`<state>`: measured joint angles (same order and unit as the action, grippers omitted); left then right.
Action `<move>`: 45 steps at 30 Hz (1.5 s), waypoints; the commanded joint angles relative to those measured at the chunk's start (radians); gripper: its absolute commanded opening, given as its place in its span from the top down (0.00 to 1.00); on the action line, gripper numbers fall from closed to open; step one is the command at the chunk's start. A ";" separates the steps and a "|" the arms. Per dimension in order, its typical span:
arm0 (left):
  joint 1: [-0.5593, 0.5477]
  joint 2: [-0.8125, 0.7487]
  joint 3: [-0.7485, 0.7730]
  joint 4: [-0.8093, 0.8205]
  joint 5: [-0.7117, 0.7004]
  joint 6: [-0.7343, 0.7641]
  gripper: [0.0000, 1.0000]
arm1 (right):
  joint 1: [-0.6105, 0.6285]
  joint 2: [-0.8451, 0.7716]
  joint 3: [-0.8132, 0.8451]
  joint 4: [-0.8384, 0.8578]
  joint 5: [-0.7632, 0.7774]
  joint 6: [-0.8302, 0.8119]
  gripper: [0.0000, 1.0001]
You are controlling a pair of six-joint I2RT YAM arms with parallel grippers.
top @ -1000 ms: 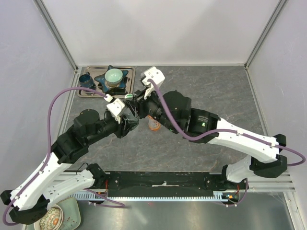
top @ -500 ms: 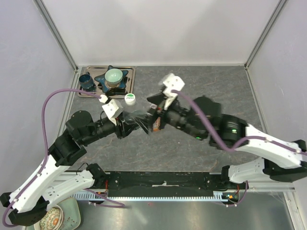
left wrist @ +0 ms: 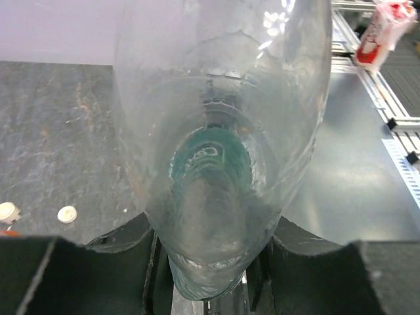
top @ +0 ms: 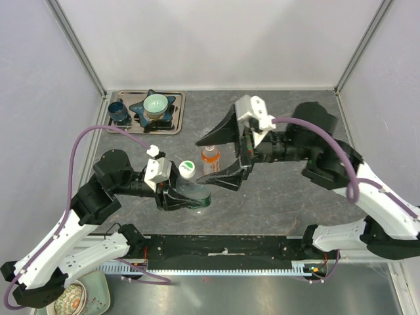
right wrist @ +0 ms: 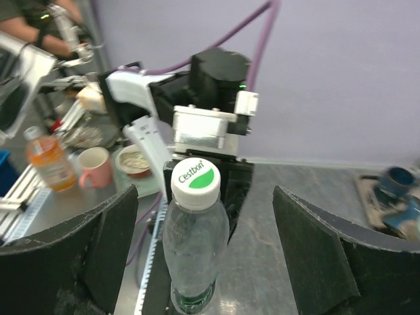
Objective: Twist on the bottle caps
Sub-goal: Screw the bottle cap onto the plastic bottle.
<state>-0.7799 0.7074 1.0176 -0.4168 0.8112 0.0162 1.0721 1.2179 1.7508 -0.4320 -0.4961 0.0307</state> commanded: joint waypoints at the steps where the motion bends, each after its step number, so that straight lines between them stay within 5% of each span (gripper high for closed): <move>1: 0.004 0.003 0.001 -0.010 0.149 0.074 0.65 | -0.021 0.078 0.050 0.114 -0.335 0.032 0.11; 12: 0.004 0.000 0.007 -0.037 0.109 0.128 0.65 | -0.031 0.172 0.061 0.253 -0.506 0.164 0.26; 18: 0.004 -0.006 0.012 -0.033 0.079 0.126 0.66 | -0.034 0.183 0.046 0.253 -0.512 0.190 0.47; 35: 0.005 -0.009 0.041 0.006 -0.016 0.093 0.72 | -0.038 0.172 -0.005 0.210 -0.429 0.161 0.50; 42: 0.010 -0.020 0.035 0.009 -0.056 0.091 0.72 | -0.044 0.155 -0.014 0.203 -0.362 0.137 0.90; 45: 0.013 -0.028 0.029 0.016 -0.116 0.094 0.72 | -0.044 0.132 -0.049 0.197 -0.274 0.123 0.97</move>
<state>-0.7799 0.6968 1.0191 -0.4618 0.7879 0.1158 1.0313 1.3956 1.7409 -0.2245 -0.8848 0.1783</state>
